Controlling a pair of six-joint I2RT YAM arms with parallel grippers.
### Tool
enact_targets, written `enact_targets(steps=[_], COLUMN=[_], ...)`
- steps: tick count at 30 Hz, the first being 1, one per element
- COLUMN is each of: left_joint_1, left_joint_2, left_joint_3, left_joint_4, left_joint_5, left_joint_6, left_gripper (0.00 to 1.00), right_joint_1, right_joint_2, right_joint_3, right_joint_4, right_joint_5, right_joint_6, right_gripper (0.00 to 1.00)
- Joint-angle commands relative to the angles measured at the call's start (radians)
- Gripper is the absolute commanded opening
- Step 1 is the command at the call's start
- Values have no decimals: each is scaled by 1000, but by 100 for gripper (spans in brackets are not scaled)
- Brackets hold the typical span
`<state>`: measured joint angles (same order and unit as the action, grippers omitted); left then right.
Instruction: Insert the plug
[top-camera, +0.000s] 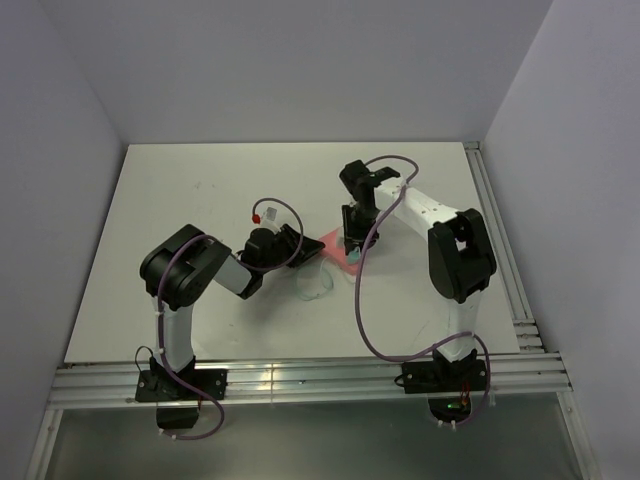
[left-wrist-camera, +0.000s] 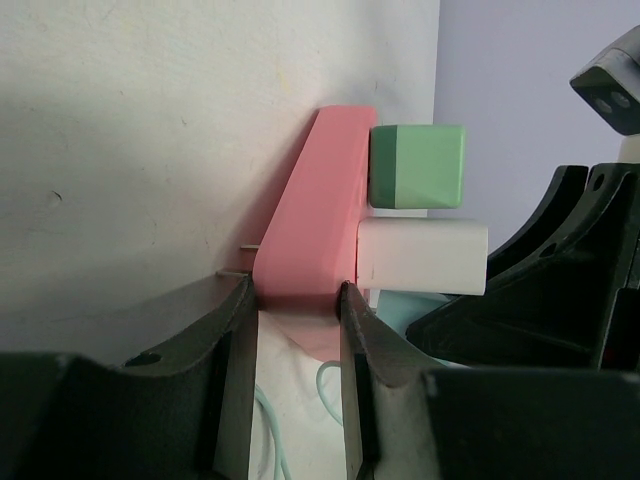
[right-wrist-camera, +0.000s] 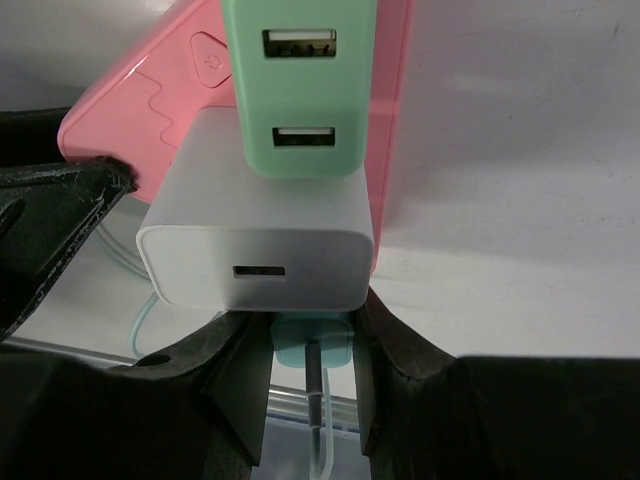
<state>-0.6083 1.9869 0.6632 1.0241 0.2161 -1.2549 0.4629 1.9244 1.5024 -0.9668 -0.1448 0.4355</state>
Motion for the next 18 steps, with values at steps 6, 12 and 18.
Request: enact_targets(steps=[6,12,18], left_joint_1=[-42,-47,-45], left_joint_2=[18,21,12], left_joint_3=[19,15,9], left_joint_4=[-62,-61,-71], left_joint_5=[17,19,11], left_joint_6=[28,25,32], left_gripper=[0,0,0], right_joint_1=[74,74,36], right_joint_2=[169,243,249], right_joint_3=[-13,-65,-142], right_joint_4=[97,200,289], right_joint_5=[258,220,107], right_joint_6=[69,83,91], right_gripper=[0,0,0])
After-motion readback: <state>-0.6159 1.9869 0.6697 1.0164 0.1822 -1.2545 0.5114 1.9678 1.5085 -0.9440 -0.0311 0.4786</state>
